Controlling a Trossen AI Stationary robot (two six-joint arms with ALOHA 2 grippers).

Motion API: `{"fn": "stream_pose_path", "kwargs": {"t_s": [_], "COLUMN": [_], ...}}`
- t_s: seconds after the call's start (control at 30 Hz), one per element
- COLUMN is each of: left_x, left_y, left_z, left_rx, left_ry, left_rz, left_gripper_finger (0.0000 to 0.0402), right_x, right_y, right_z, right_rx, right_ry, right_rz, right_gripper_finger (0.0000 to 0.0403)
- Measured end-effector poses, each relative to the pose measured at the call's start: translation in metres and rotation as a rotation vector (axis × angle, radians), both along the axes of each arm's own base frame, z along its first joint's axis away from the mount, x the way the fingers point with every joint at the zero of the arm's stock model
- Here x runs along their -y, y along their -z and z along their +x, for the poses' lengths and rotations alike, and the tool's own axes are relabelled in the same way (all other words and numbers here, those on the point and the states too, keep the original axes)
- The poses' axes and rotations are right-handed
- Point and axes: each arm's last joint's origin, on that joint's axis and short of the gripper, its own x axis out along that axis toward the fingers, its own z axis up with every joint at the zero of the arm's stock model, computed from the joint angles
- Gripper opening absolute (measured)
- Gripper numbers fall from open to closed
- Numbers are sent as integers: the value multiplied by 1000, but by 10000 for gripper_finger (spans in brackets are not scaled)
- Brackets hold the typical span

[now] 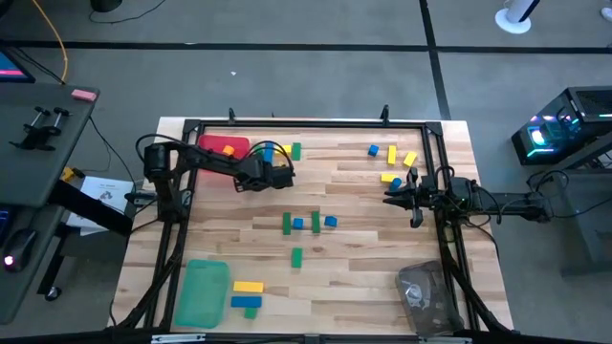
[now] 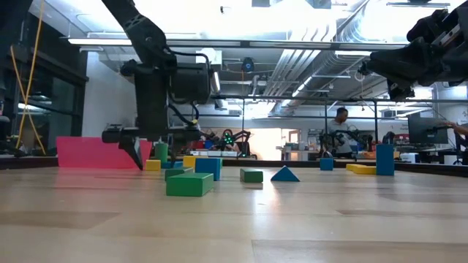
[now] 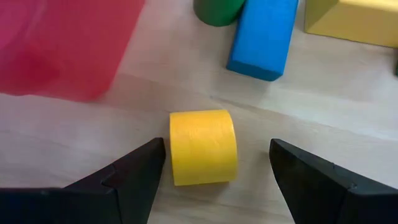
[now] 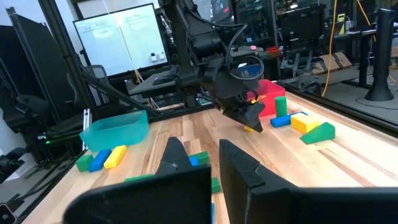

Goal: Sort blocks
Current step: Put the yellow block into the red bin

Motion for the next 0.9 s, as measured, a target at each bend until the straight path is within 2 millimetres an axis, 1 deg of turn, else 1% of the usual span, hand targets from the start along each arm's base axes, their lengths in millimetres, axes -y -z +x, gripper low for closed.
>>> {"fn": "stream_pose_path", "kwargs": {"t_s": [0.07,0.13,0.2,0.3,0.33,0.4,0.47,0.53,0.6,0.67,0.73,0.77,0.83,0.9], "left_x": [0,0,0,3,4,8,17,28,39,46,47,44,30,12], "left_y": [0,1,1,0,-1,-6,-15,-34,-60,-91,-121,-132,-145,-150], "left_z": [-1,-2,-2,-1,0,4,10,11,5,-11,-37,-51,-79,-98], "left_rx": [-7,-17,-25,-29,-31,-21,18,45,68,66,49,27,-53,-132], "left_ry": [-3,-4,0,46,80,177,330,479,608,647,603,566,501,462], "left_rz": [2,0,-5,-13,-16,-19,-45,-50,-20,48,136,167,179,130], "left_gripper_finger": [257,225,179,100,91,91,91,91,91,91,91,91,91,91], "right_x": [0,0,0,0,0,0,0,0,0,0,0,0,0,0], "right_y": [0,0,0,0,0,0,0,0,0,0,0,0,0,0], "right_z": [0,0,0,0,0,0,0,0,0,0,0,0,0,0], "right_rx": [0,0,0,-1,0,-1,0,-1,0,0,0,0,0,0], "right_ry": [0,0,0,0,0,0,0,0,0,0,0,0,0,0], "right_rz": [0,0,0,0,0,0,0,0,0,0,0,0,0,0], "right_gripper_finger": [0,0,0,0,0,0,0,0,0,0,0,0,0,0]}}
